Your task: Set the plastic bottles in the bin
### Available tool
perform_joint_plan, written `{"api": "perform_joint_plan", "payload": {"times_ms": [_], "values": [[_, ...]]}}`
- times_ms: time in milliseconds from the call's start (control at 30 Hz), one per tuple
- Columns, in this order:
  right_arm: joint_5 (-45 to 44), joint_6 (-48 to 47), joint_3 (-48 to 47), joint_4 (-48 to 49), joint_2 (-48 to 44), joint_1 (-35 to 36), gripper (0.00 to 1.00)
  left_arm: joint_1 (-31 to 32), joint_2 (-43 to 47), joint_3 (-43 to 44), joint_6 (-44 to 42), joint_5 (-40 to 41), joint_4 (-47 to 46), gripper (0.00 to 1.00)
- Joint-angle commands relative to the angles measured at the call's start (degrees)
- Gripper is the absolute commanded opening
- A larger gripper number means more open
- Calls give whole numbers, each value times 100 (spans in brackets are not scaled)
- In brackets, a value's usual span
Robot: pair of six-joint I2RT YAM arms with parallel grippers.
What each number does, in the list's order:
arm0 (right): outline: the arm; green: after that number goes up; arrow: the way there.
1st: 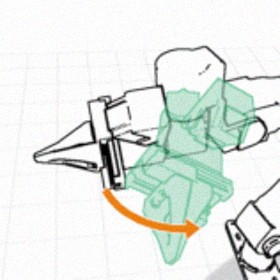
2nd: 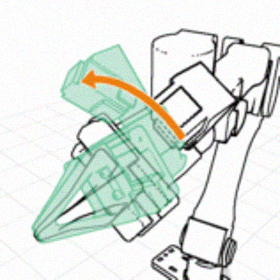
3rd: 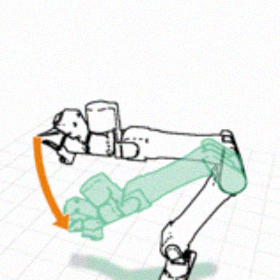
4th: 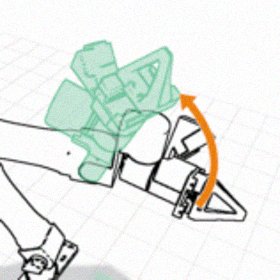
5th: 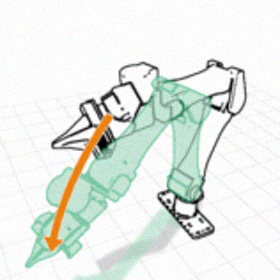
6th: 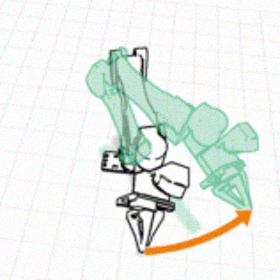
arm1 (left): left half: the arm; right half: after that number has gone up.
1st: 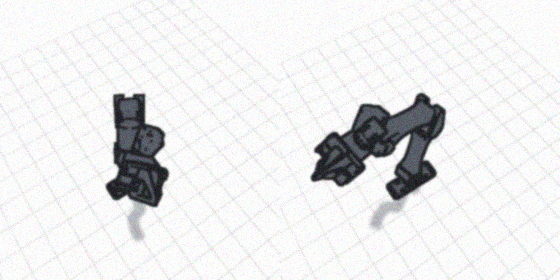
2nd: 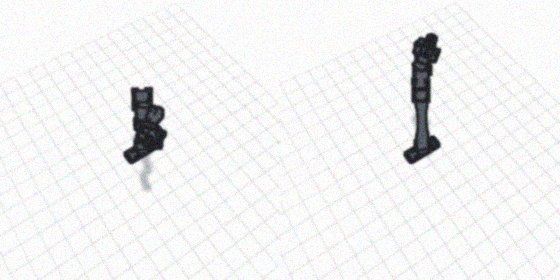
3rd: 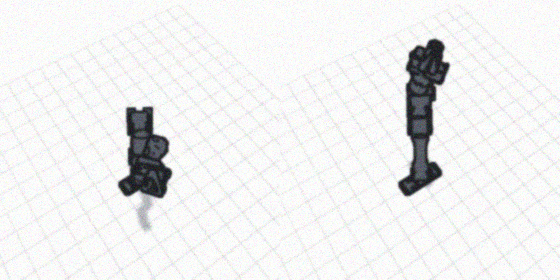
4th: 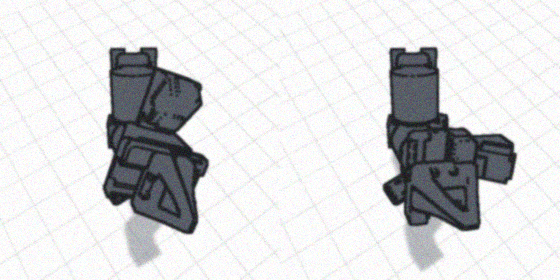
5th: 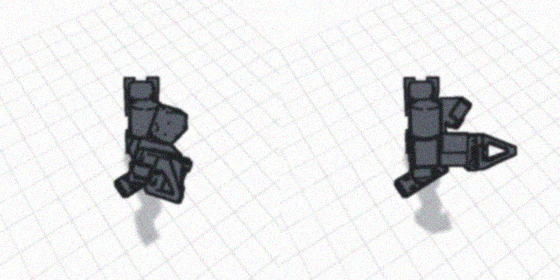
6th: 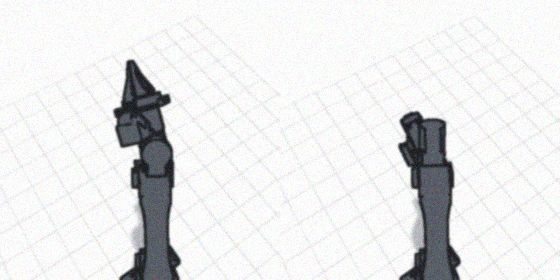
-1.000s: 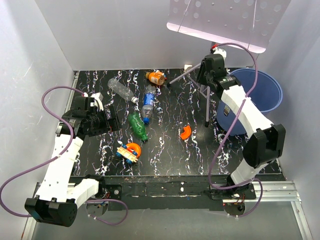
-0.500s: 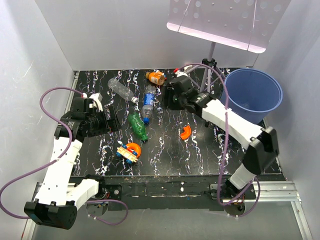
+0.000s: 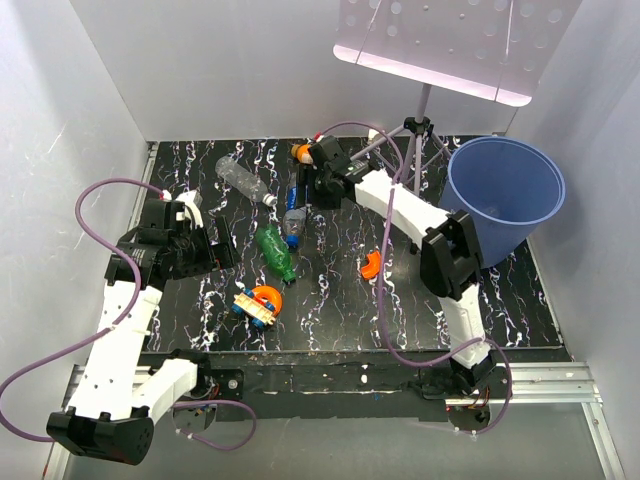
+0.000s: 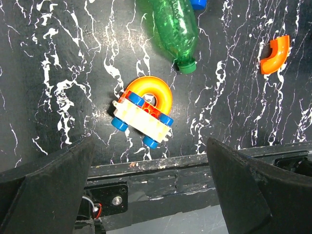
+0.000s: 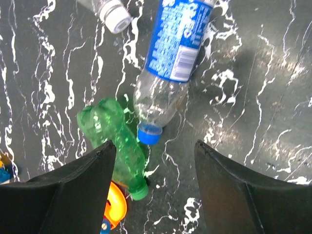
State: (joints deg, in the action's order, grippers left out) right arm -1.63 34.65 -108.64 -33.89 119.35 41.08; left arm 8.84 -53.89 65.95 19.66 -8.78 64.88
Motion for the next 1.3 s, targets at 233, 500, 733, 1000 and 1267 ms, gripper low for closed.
{"api": "perform_joint_plan", "payload": {"times_ms": [233,500,733,1000,1267], "values": [[777,32,-1898,-690,1415,-434,79,-14,72,23,29,43,95,99],[1348,427,-2566,-620,2267,-461,80,-14,-25,58,38,69,77,99],[1490,727,-2970,-514,2778,-434,75,-14,36,5,55,139,147,99],[1279,455,-1383,-75,1402,-390,34,-14,10,-74,82,25,42,99],[192,-309,1525,75,-2280,-179,32,-14,-8,-197,55,-282,-230,99]]}}
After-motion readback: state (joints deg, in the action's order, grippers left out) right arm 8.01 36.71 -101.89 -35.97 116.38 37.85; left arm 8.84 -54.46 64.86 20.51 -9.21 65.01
